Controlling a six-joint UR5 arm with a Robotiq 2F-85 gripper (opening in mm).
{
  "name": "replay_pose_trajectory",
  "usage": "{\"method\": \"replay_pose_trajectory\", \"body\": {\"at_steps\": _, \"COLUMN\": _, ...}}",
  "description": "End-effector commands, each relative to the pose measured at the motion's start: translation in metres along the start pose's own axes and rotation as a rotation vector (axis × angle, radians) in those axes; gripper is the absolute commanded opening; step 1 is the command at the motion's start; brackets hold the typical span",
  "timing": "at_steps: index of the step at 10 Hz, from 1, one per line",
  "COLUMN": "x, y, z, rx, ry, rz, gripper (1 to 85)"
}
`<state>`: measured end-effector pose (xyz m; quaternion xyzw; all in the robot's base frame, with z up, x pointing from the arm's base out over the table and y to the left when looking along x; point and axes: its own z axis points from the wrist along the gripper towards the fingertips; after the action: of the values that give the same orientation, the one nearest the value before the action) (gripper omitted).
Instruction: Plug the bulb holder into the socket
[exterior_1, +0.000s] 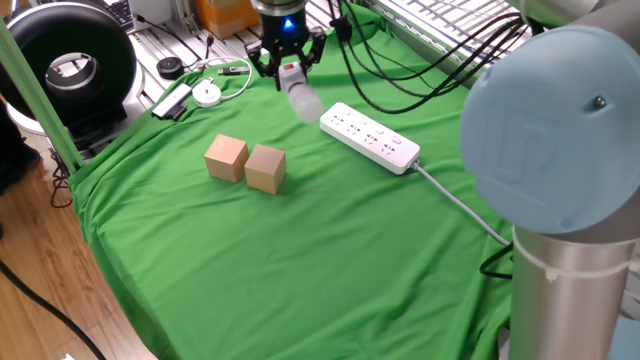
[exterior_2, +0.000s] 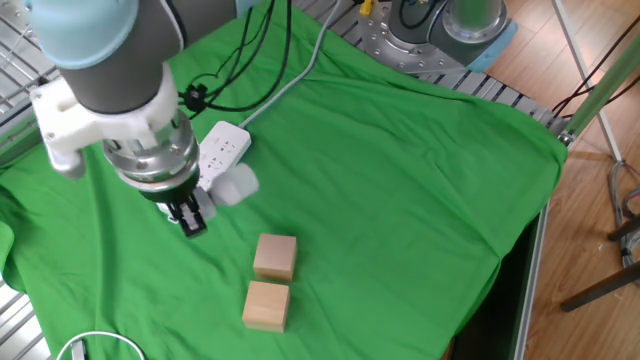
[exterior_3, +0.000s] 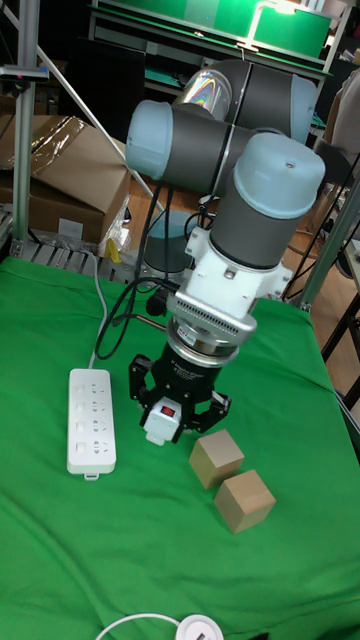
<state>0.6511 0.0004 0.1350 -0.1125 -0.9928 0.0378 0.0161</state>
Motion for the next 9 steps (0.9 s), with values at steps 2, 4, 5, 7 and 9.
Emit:
{"method": "replay_pose_trajectory", "body": {"at_steps": 2, "x": 0.021, "y": 0.035, "z": -0.005, "rx": -0.173, "ry": 0.051, "rz": -0.417, "gripper": 1.0}}
{"method": "replay_pose_trajectory", "body": {"at_steps": 4, "x": 0.017, "y": 0.007, "z": -0.008, "rx": -0.096, "ry": 0.021, "rz": -0.556, "gripper": 1.0}}
{"method": "replay_pose_trajectory", "body": {"at_steps": 5, "x": 0.011, "y": -0.025, "z": -0.008, "rx": 0.006, "ry": 0.02, "rz": -0.669, "gripper": 1.0}}
{"method": "replay_pose_trajectory", "body": {"at_steps": 7, "x": 0.011, "y": -0.035, "z": 0.003, "rx": -0.049, "ry": -0.021, "rz": -0.918, "gripper": 1.0}}
{"method": "replay_pose_trajectory", "body": {"at_steps": 9, "x": 0.001, "y": -0.044, "z": 0.023, "rx": -0.083, "ry": -0.099, "rz": -1.15, "gripper": 1.0}}
